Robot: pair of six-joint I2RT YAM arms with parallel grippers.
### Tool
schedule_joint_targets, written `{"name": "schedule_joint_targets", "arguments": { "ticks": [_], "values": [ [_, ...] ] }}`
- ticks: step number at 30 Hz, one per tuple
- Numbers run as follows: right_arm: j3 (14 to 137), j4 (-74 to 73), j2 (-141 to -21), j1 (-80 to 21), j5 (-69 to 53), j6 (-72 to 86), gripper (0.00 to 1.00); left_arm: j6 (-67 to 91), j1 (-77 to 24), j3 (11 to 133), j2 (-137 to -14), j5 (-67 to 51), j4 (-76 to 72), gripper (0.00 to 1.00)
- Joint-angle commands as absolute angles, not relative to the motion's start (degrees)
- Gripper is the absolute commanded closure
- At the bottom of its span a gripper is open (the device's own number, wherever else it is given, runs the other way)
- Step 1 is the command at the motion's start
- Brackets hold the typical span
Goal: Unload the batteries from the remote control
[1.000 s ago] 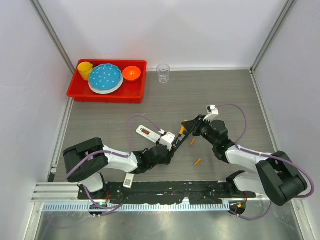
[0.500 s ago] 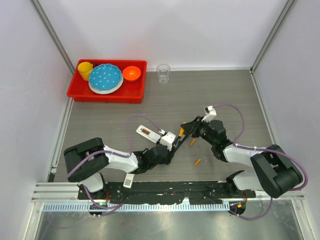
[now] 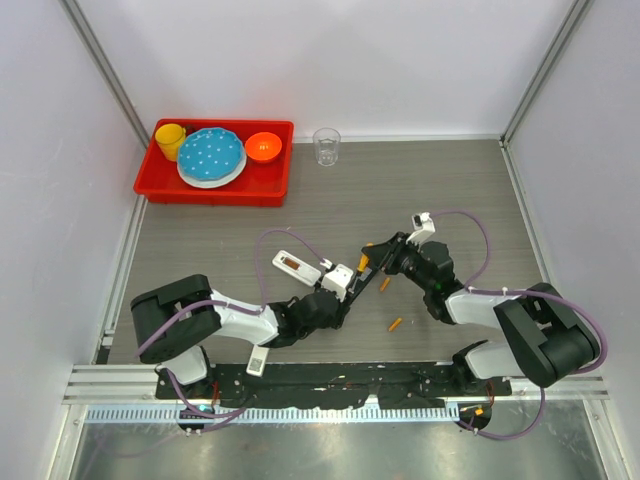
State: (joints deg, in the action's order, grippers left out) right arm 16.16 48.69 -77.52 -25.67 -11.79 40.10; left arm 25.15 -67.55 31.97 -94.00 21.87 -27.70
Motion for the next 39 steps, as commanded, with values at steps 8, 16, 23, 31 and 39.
{"name": "schedule_joint_targets", "arguments": {
  "ticks": [8,16,23,31,39],
  "values": [
    [14.8,49.5,-79.1,-30.8,-20.9,50.4,0.99,27.4,-66.8,30.1,-98.5,17.5,-19.6,1.0],
    [17.1,45.4,-75.5,-31.1,-17.7,48.4,0.99,27.3,-66.4,29.9,-96.1,17.3,-18.6,0.96],
    [23.0,44.2,-74.0,-28.7,-18.1,47.4,0.99,28.9,-66.3,27.2,-92.4,14.3,-21.3,0.47],
    [25.4,47.3,-75.8,-25.4,-21.8,50.2,0.99,31.8,-63.7,24.4,-88.6,8.9,-27.6,0.21],
    [25.7,33.6,-70.3,-22.8,-18.7,42.2,0.99,34.4,-59.5,23.1,-87.1,1.5,-34.8,0.2]
  ]
}}
